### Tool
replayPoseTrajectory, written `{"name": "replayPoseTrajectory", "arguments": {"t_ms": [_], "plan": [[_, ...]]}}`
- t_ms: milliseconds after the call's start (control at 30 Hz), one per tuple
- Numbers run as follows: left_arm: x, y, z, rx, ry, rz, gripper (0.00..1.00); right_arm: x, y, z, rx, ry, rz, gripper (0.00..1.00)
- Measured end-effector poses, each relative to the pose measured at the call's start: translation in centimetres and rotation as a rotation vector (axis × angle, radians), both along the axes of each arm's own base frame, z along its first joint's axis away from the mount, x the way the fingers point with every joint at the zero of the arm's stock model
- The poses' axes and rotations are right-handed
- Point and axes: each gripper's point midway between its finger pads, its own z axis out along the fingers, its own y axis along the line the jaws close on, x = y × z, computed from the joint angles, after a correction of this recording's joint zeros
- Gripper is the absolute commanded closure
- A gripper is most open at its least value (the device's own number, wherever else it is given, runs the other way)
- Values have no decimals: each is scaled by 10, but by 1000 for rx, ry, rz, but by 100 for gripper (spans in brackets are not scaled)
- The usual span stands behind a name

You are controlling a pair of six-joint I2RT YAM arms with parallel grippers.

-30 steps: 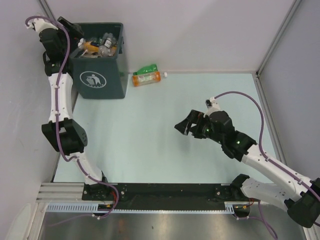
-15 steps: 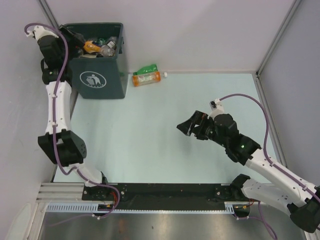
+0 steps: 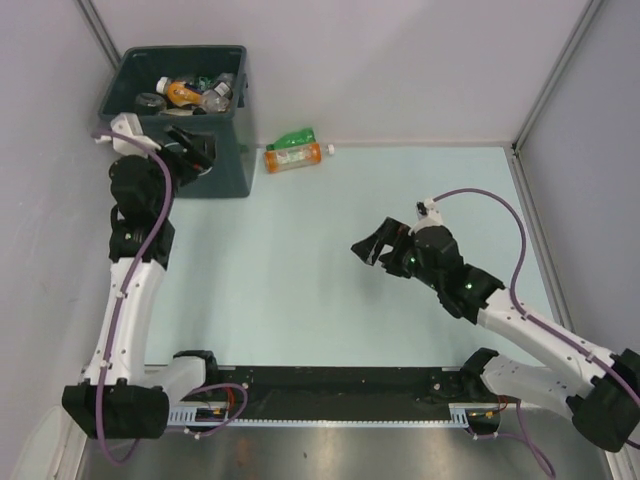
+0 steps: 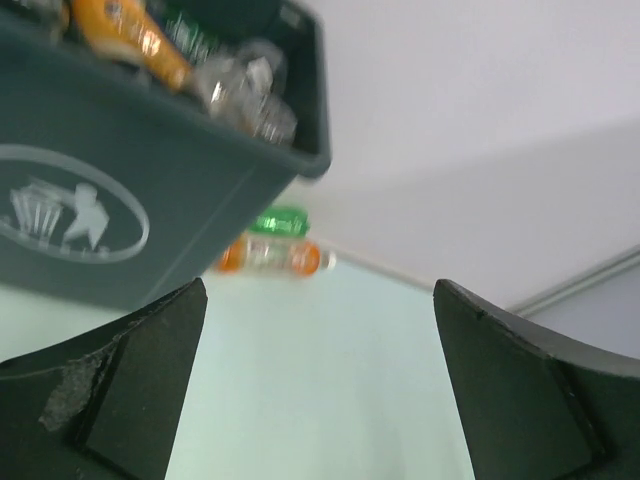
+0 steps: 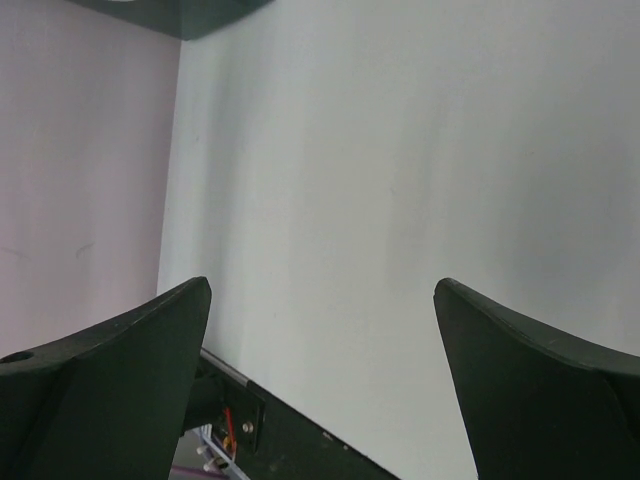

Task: Put the plastic bottles in the bin
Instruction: Pick up the plastic bottle from the corner of the board.

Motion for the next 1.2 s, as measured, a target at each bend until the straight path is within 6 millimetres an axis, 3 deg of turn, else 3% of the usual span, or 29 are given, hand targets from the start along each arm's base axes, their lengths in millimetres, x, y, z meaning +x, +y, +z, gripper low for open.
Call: {"name": "replayPoseTrajectory", "arguments": {"t_ms": [200, 300, 500, 600, 733, 1000, 1200], "plan": [[-34, -20, -66, 0, 112, -76, 0, 43, 9, -16, -17, 8, -71, 0], [-47, -34, -87, -4, 132, -139, 0, 65, 14, -21, -6, 14, -104, 0], [-43, -66, -158, -69, 245, -222, 0, 70, 21, -30, 9, 42, -117, 1], [-28, -91, -197, -113, 339, -233, 0, 65, 22, -33, -5, 59, -122, 0], [-4, -120, -233, -136, 434, -211, 0, 54, 10, -36, -41, 88, -148, 0], [69, -184, -253, -327, 494, -135, 0, 30, -36, 2, -23, 41, -260, 0], [113, -211, -295, -482, 537, -39, 0, 11, -64, 11, 2, 25, -323, 0]]}}
